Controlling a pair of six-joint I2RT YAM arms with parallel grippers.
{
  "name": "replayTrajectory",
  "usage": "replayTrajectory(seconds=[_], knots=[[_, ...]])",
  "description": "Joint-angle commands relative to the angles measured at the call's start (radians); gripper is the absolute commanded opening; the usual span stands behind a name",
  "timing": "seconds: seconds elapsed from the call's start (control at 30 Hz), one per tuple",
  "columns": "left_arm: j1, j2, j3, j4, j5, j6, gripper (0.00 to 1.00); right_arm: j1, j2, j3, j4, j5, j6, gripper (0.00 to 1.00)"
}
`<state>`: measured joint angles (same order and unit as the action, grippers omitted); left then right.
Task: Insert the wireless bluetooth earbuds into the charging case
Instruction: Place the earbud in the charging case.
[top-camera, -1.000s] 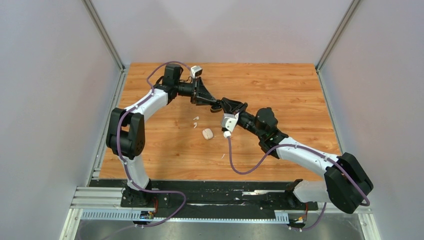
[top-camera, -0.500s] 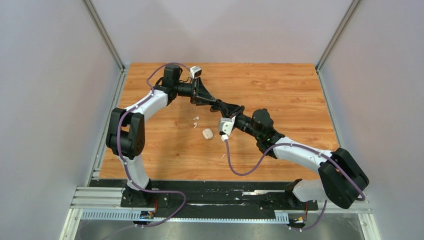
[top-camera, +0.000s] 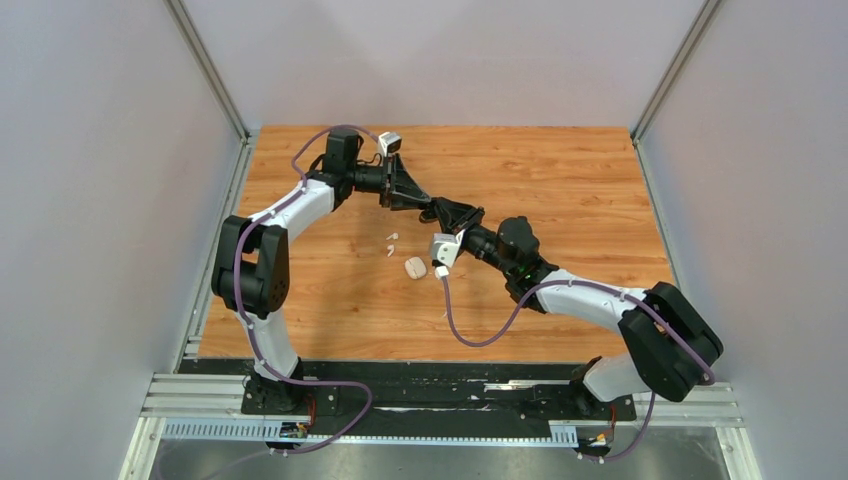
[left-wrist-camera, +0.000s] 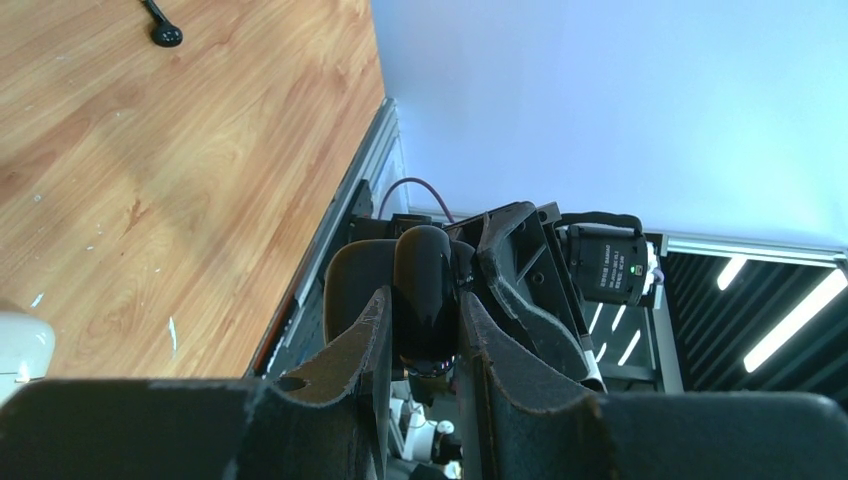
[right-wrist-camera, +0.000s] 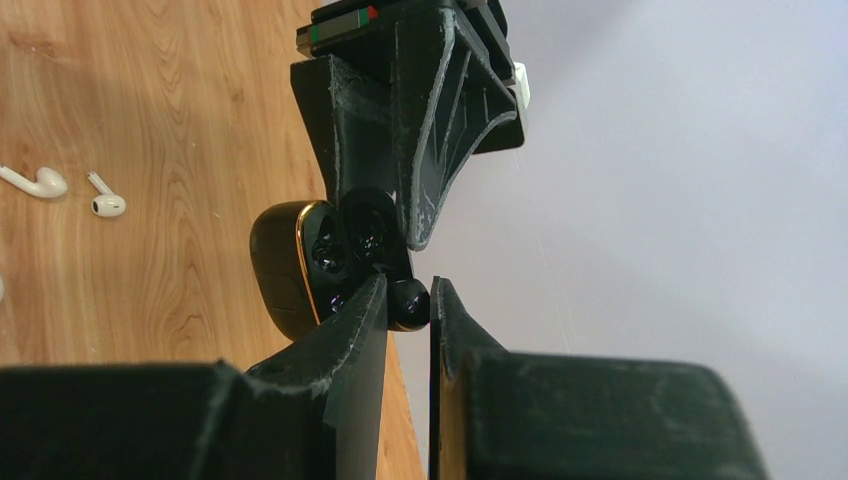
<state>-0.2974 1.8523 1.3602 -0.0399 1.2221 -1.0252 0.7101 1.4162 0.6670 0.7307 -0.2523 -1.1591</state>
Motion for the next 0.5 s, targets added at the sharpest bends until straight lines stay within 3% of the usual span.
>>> replayTrajectory(seconds=[0.0,0.47], knots=[[0.000,-0.048,0.009,0.032,0.047,-0.016,0.00,-0.005,0.020,0.024,0.048,0.027,-0.034,0.00],[0.001,-0.038,0.006,0.066,0.050,-0.035,0.00,-0.009,0.038,0.005,0.058,0.021,-0.101,0.00]])
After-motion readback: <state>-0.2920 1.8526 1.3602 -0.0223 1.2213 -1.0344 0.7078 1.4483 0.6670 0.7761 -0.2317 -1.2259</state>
